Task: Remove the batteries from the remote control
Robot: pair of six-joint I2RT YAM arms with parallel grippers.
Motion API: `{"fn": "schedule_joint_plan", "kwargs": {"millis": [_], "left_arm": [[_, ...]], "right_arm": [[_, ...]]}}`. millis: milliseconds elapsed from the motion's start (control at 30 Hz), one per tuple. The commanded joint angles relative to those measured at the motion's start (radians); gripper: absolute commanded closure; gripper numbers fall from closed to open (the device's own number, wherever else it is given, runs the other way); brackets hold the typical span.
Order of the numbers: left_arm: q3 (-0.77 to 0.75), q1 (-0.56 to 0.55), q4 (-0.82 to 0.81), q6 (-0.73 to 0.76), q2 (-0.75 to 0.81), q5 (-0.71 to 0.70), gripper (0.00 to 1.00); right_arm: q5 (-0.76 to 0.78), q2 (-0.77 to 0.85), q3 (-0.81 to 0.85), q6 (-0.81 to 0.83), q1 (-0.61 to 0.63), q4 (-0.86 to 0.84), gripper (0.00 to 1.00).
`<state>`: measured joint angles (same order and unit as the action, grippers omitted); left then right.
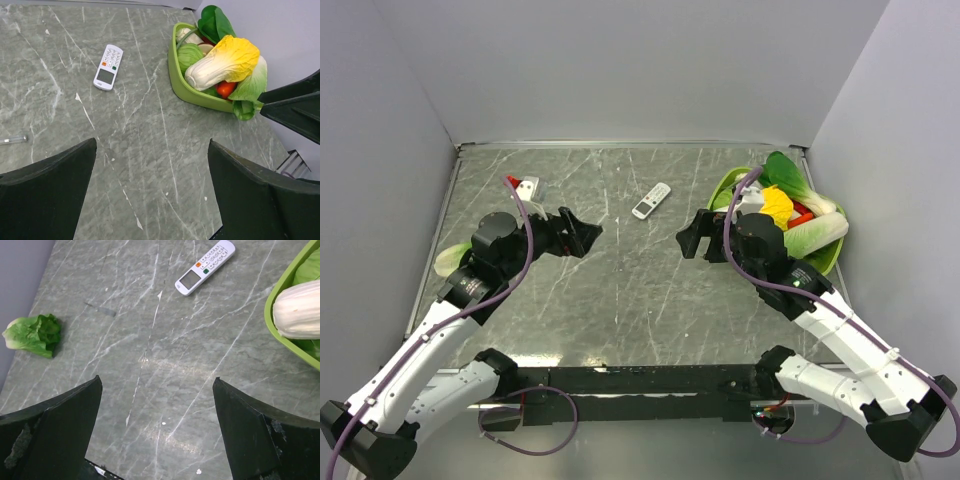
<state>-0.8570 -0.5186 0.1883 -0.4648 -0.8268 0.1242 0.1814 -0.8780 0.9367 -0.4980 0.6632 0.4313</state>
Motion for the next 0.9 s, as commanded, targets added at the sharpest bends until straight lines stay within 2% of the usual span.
{"fn": "schedule_joint_plan", "kwargs": {"millis": [0, 233, 433, 500, 700, 867], "left_arm": [[-0.025, -0.004, -0.024, 0.006, 0.005, -0.027, 0.03], [-0.024, -0.006, -0.009, -0.014, -0.006, -0.121, 0.03], [-0.039, -0.006, 0.003, 0.006, -0.092, -0.224, 0.02], [-0.095, 0.0, 0.048, -0.02, -0.188, -0.25, 0.02], [-0.327, 0.031, 0.12, -0.038, -0.549, -0.137, 0.01], [-0.519, 0.032, 0.063, 0.012, -0.826, -0.034, 0.03]], "right_arm": [[-0.01, 0.013, 0.031, -0.014, 0.004, -0.02, 0.0], [-0.028, 0.039, -0.013, -0.016, 0.004, -0.055, 0.0], [-0.033, 0.05, -0.029, 0.015, 0.004, -0.048, 0.0], [-0.017, 0.054, -0.033, 0.021, 0.004, -0.042, 0.0], [-0.016, 0.108, -0.062, 0.094, 0.004, -0.068, 0.0], [-0.143, 0.186, -0.107, 0.18, 0.006, -0.143, 0.0]]}}
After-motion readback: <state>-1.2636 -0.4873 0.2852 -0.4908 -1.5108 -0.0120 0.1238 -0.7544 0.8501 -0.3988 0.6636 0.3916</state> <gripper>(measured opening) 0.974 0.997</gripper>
